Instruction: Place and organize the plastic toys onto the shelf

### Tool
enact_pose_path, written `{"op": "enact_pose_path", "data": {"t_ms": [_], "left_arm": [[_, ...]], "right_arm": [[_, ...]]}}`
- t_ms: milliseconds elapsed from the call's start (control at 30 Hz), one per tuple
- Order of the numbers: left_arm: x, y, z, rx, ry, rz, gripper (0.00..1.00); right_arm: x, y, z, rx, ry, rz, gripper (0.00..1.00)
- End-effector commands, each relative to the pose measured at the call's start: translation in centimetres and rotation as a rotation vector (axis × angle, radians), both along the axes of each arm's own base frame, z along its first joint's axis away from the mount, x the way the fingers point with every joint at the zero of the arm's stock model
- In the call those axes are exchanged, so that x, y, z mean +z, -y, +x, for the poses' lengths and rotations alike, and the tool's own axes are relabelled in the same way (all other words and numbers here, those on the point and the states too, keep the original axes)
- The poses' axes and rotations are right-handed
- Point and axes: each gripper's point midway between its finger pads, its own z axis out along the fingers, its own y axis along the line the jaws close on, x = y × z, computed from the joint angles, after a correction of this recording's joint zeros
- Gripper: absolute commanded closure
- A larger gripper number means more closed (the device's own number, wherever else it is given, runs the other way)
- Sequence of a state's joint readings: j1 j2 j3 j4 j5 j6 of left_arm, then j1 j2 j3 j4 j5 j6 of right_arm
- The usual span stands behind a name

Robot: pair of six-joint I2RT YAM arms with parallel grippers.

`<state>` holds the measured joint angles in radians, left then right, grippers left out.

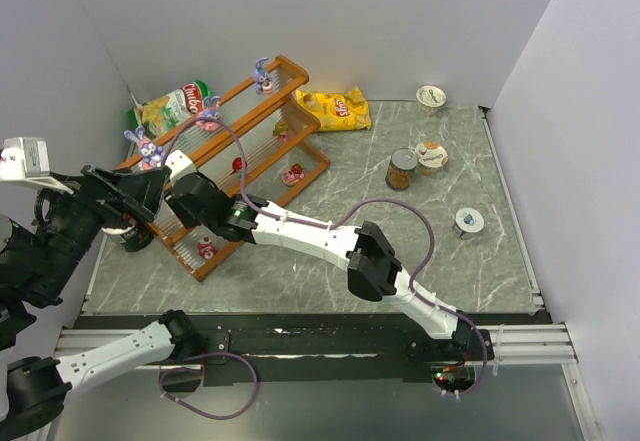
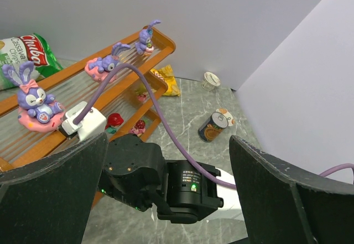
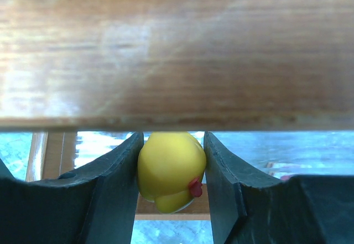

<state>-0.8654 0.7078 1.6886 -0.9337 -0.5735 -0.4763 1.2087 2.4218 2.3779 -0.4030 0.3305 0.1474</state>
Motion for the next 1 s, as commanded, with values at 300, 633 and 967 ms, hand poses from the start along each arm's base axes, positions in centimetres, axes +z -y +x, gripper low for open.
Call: {"op": "enact_pose_path", "data": {"t_ms": [300, 633, 967], "left_arm": [[0.3, -0.5, -0.3, 0.008, 0.012, -0.022, 0.04], [0.3, -0.4, -0.2, 0.005, 0.011, -0.018, 0.04], [0.5, -0.5, -0.3, 0.005, 0.012, -0.020, 0.04]], "right_arm": [[1.6, 0.0, -0.9, 0.024, 0.004, 0.006, 0.41], [1.7, 0.0, -0.9, 0.024, 0.005, 0.004, 0.32], [3.4, 0.6, -1.1, 0.032, 0.035, 0.030, 0.18]]}}
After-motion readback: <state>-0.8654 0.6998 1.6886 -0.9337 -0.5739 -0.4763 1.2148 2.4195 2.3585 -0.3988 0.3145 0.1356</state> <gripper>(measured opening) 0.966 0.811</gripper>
